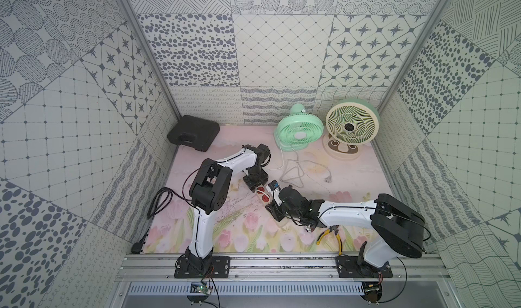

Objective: Unplug the desk fan from the power strip
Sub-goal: Remove the plug from the socket.

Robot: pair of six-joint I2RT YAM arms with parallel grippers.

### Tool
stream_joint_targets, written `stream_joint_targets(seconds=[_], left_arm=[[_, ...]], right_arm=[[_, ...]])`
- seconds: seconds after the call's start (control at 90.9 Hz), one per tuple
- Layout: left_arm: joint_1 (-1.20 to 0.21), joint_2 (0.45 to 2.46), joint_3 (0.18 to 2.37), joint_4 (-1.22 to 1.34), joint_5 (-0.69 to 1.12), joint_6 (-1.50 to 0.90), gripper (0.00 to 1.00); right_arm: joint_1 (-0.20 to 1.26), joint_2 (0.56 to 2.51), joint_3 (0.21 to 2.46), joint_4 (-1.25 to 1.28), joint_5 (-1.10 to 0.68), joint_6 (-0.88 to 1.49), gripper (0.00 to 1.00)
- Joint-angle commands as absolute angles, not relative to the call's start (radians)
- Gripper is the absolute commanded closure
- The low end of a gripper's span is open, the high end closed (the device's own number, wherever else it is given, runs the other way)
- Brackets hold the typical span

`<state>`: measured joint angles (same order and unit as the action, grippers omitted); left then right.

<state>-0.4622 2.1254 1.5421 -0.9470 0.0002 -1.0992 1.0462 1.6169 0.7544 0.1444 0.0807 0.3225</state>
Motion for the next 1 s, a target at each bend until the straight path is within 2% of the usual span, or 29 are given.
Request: stream_joint_targets(seconds=[0.0, 0.462, 0.99], left_arm=[[-0.445, 2.181, 1.499, -1.137, -0.170, -1.106, 1.00], [-0.444, 2.187, 1.503, -1.134, -0.174, -1.104, 1.00], [-0.445, 2.195, 1.514, -1.141, -0.190, -1.094, 1.00]], right_arm=[[1.057, 1.637, 0.780, 0.152, 0.135, 0.311, 0.63], [1.122, 1.685, 0.810, 0.120, 0.240, 0.273, 1.00], [1.294, 1.804, 0.933, 0.030, 0.463, 0.136, 1.00]])
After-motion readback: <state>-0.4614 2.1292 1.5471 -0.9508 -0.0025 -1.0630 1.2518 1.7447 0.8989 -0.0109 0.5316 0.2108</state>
